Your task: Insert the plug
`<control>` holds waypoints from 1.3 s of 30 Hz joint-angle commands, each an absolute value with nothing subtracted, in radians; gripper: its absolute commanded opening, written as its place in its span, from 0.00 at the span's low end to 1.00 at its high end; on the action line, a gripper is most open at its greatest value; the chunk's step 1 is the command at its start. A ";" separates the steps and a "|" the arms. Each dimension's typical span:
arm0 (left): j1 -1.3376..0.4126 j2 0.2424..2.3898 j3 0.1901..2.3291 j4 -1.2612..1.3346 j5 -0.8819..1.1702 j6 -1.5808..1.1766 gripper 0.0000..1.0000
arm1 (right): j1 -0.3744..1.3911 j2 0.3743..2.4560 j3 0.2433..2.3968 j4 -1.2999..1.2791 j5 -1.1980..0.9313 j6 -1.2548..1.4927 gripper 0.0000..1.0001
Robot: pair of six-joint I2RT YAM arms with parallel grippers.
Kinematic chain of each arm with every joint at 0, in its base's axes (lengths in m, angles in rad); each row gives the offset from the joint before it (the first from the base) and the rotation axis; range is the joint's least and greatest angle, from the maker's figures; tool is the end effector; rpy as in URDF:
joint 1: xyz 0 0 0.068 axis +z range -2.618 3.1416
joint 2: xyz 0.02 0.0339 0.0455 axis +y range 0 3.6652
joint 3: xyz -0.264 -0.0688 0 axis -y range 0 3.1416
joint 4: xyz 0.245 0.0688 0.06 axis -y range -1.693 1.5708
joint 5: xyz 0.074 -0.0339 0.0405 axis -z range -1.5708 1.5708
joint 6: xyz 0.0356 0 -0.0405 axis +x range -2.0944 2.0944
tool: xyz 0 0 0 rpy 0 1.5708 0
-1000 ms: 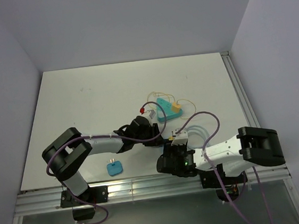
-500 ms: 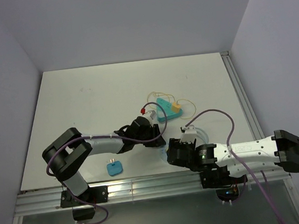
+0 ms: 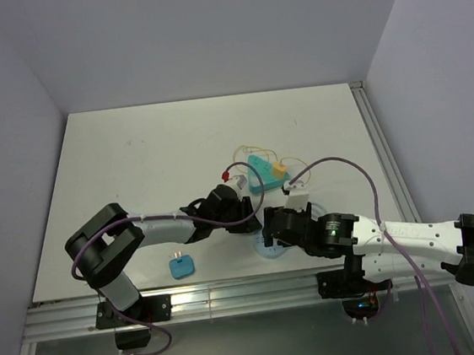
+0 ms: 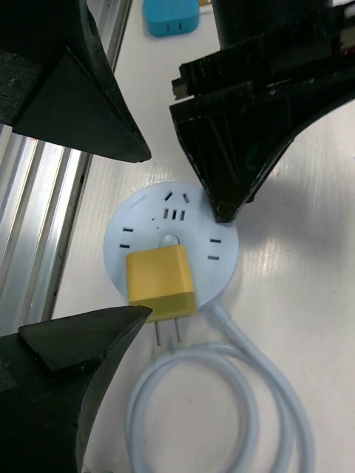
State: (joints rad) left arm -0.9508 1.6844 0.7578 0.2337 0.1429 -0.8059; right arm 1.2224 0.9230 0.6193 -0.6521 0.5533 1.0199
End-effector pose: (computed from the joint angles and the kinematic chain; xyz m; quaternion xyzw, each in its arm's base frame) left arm 0.1871 -0.2708 0.1462 0.0956 0.8983 -0.3675 0.2209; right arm 0.0765 0.1558 0.2228 -0.0104 0.9205 0.1491 0.3610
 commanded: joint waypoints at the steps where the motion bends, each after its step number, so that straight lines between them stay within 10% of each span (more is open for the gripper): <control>1: -0.953 1.641 0.790 0.221 0.121 -0.787 0.46 | 1.183 0.943 0.673 -0.647 0.508 0.865 0.85; 25: -0.914 1.569 0.739 0.219 0.129 -0.778 0.47 | 1.086 1.141 0.684 -0.607 0.370 0.756 0.76; 31: -0.908 1.543 0.732 0.209 0.121 -0.776 0.47 | 1.086 1.144 0.695 -0.623 0.410 0.796 0.52; 35: -0.899 1.508 0.724 0.199 0.114 -0.776 0.48 | 1.074 1.120 0.701 -0.627 0.417 0.816 0.12; 39: -0.884 1.419 0.710 0.177 0.103 -0.753 0.50 | 1.033 1.026 0.712 -0.608 0.366 0.795 0.06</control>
State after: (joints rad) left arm -0.8967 1.5070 0.7158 0.1867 0.1261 -0.7925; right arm 1.0645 1.1172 0.6548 -0.6243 0.3794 0.7971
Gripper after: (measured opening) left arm 0.489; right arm 0.541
